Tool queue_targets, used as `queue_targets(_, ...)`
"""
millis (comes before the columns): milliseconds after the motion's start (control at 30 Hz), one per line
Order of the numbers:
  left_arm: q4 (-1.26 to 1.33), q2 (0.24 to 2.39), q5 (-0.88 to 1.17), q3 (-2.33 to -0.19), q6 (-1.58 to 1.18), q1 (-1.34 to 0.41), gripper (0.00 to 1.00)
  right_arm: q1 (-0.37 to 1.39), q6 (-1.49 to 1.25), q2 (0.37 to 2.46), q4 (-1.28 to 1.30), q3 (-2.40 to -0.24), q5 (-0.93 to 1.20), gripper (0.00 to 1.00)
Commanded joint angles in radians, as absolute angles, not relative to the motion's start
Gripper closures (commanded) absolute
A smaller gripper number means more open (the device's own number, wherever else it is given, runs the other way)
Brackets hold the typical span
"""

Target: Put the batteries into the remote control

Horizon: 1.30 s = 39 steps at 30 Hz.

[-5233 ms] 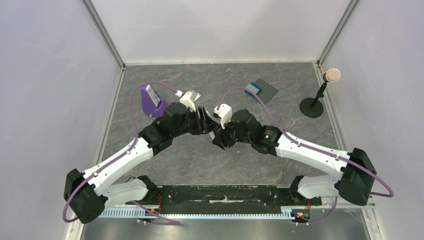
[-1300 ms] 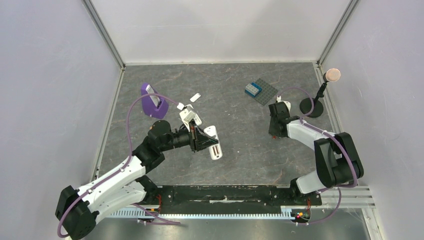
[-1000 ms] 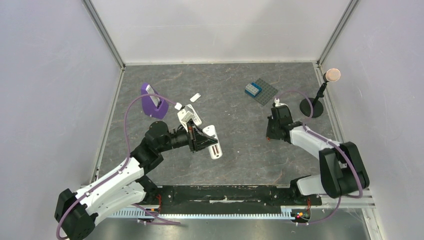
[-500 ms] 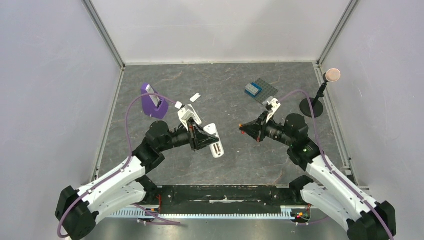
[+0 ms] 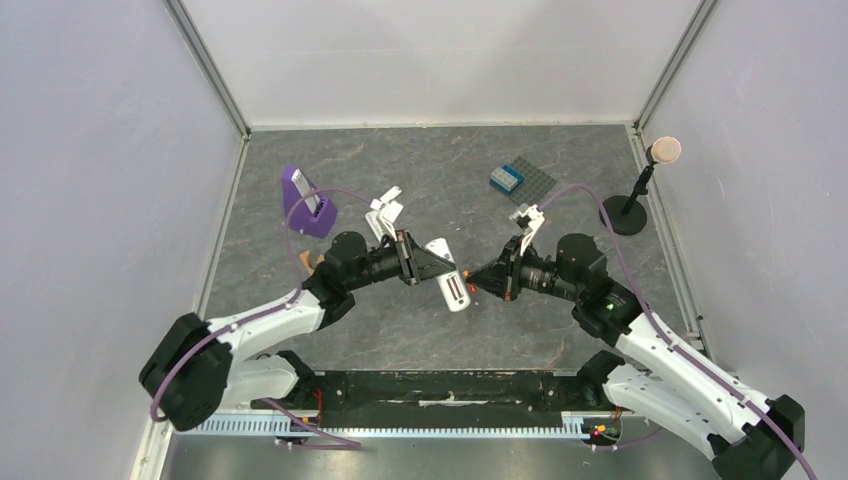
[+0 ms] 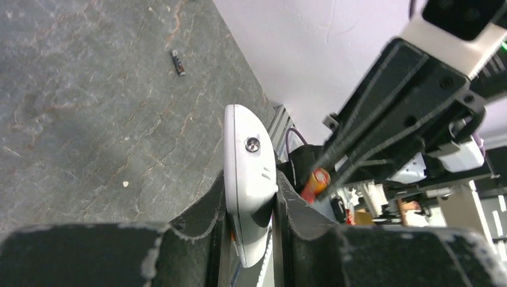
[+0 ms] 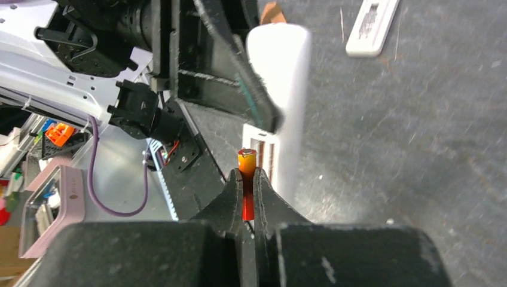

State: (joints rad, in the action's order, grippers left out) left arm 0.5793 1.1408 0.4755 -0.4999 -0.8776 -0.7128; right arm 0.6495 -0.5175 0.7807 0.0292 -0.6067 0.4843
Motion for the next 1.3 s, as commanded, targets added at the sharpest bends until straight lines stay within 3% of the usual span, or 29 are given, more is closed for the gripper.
queue_targets(0, 0.789, 1.262, 0.480, -0.503, -1.078, -0.709, 0.98, 0.704, -0.625, 0.783, 0.164, -0.672, 0.376, 1.00)
queue_targets(367, 1.131, 1.500, 0.559, -0.496, -1.237, -0.709, 0.98, 0.744, -0.613, 0.913, 0.393, -0.788, 0.247, 0.99)
queue_targets(1267, 1.383, 1.609, 0.585, -0.487, -1.351, -0.714, 0.98, 0.762, -0.621, 1.029, 0.496, -0.847, 0.184, 0.94)
